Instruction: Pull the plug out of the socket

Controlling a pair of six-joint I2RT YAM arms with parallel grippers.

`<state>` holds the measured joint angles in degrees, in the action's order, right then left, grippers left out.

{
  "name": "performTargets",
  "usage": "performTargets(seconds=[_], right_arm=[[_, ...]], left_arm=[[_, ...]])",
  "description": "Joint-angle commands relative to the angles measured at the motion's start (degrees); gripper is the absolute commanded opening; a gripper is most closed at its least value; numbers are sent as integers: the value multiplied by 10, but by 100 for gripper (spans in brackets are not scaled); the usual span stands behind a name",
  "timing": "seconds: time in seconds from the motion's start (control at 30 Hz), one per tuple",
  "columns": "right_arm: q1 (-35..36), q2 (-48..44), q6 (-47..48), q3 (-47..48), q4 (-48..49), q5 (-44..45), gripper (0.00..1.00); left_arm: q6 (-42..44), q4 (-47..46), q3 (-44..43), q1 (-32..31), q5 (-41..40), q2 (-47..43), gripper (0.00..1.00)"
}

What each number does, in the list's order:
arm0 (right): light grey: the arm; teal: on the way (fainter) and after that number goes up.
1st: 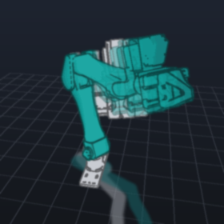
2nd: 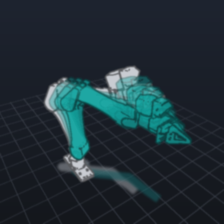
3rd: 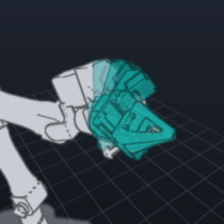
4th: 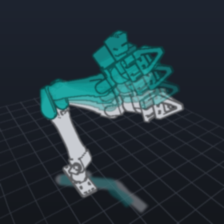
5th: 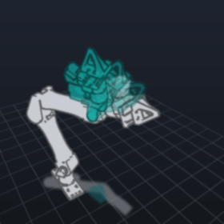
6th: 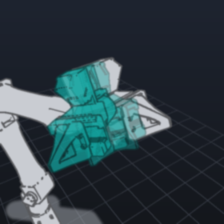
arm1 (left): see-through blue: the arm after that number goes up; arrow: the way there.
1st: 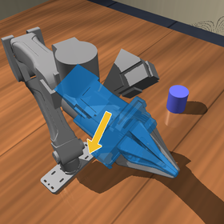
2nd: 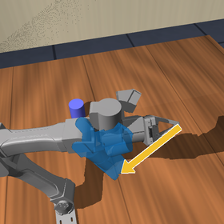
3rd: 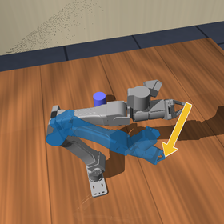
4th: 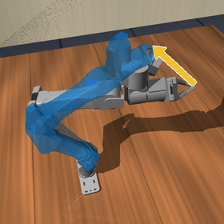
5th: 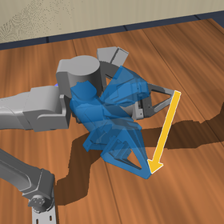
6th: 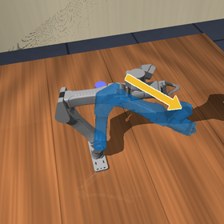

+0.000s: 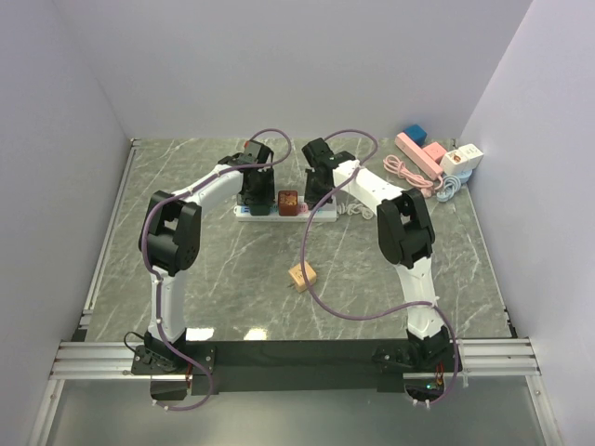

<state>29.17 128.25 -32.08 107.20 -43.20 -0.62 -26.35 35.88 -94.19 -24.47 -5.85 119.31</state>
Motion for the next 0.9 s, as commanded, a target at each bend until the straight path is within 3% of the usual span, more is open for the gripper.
performTargets(seconds=[0.0,0.43,0.6,0.87], right_arm=[[6,53,7,0,-37,33,0],[11,104,24,38,-74,68,0],[15,108,26,48,-85,77,0],[24,130,27,92,-116,89,0]], left_arm=[[-35,49,-9,-5,69,-20,0],[25,200,-194,-5,69,-4,1],[29,206,-199,-5,60,-10,1],[38,224,-213,-29,-73,8,1]])
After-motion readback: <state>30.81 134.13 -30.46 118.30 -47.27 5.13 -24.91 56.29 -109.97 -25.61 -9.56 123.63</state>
